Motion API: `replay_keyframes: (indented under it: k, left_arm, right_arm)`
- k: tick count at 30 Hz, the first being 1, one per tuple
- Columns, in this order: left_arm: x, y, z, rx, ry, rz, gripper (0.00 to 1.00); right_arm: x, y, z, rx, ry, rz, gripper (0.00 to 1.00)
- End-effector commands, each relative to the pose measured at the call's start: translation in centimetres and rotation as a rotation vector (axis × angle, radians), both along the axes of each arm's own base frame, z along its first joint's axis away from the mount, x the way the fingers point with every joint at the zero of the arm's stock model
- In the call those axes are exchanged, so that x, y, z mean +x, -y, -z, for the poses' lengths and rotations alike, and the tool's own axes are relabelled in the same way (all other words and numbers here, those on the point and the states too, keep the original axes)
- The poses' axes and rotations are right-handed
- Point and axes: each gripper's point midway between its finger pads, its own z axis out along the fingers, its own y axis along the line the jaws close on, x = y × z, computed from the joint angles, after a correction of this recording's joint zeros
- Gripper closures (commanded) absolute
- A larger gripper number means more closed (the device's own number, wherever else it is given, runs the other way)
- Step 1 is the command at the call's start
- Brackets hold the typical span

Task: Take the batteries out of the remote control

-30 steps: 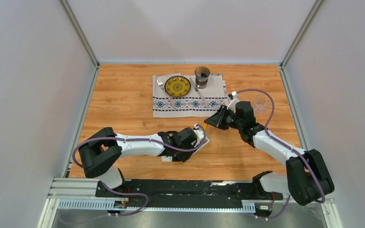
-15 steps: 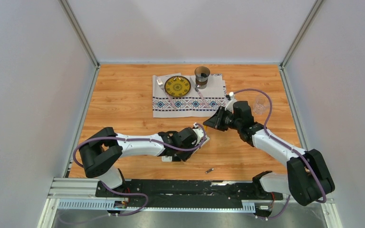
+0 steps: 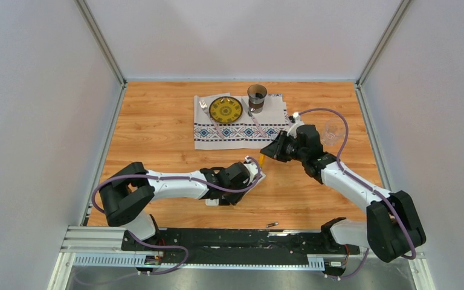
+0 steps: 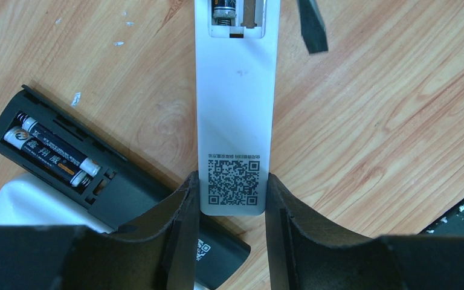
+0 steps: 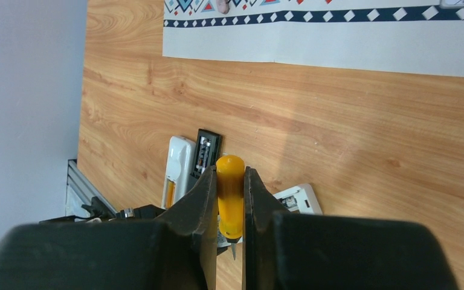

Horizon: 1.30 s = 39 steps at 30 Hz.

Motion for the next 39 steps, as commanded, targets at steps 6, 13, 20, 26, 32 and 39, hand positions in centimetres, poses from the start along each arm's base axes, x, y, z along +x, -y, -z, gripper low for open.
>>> replay_keyframes:
  k: [6,13,20,26,32,39]
  left_arm:
    - [0.3,-1.0,-1.1,-0.002,0.029,0.005,0.6]
    - [0.9,0.0,-6.9,-0.146,0.115,0.001,0.36]
    - [1.2,0.4,-14.9,-0.332,0.215,0.004,0.34]
    - [1.0,1.2,-19.9,-0.566,0.229,0.004,0.22]
    - [0.8,3.0,-23.3,-0.778,0.209,0.06,0.13]
    - [2.1,4.8,-23.2,-0.792,0.161,0.055,0.16]
  right_arm:
    - [1.6,1.1,-3.6,-0.038,0.156,0.054,1.0]
    - [0.7,1.1,-6.1,-0.033,0.223,0.016,1.0]
    - [-0.8,0.2,-9.9,0.044,0.302,-0.064,1.0]
    - [-2.7,-0.8,-14.0,0.168,0.371,-0.137,1.0]
    - [-4.6,-1.7,-15.9,0.272,0.355,-0.199,1.0]
    - [-5.8,-1.4,-17.9,0.321,0.374,-0.199,1.0]
